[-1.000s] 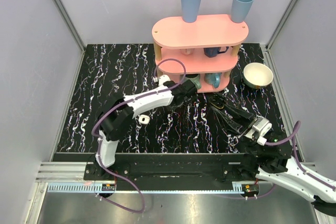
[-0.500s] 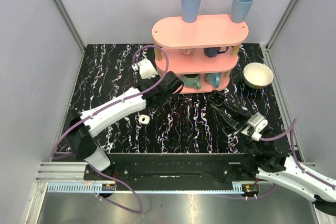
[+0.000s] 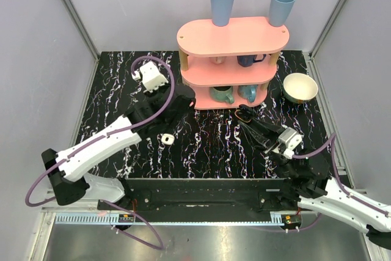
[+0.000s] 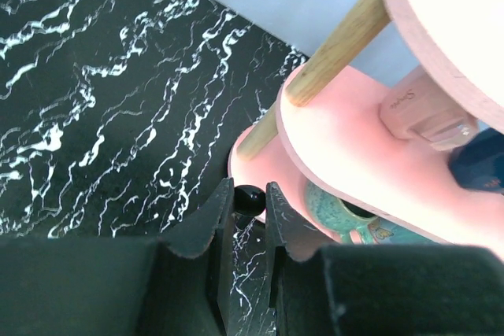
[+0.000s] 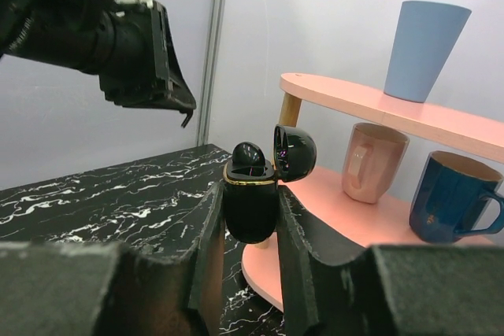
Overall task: Insert the wireless bluetooth earbuds into the charging case
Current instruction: Insert the right earbud into the right side groove of the charging case.
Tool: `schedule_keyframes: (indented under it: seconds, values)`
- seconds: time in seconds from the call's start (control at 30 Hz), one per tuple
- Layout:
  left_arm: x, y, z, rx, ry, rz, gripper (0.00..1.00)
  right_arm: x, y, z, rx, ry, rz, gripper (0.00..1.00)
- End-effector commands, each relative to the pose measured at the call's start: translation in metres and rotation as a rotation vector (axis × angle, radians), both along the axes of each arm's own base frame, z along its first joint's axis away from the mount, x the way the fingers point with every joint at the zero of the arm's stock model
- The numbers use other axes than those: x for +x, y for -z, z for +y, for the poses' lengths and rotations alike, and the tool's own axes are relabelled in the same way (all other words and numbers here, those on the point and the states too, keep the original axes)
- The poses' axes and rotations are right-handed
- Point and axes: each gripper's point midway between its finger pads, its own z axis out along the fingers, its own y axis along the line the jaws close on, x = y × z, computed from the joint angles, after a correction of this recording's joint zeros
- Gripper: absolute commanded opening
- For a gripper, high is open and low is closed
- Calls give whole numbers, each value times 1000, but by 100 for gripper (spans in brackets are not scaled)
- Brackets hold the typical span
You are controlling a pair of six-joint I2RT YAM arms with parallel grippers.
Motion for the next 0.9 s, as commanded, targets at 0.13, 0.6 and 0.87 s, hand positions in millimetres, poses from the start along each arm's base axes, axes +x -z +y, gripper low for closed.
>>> schedule_keyframes:
  seconds: [0.13,0.6,0.87]
  values:
    - [-22,-85,18,-6,44,-249,0,-3,-17,2,74,-28,0,0]
    - [-49,-121,-3,67,154,-339,0,-1,-9,10,97,-48,13,0]
    - [-57,-139,-6,74,208,-383,0,7,-6,19,34,-26,32,0]
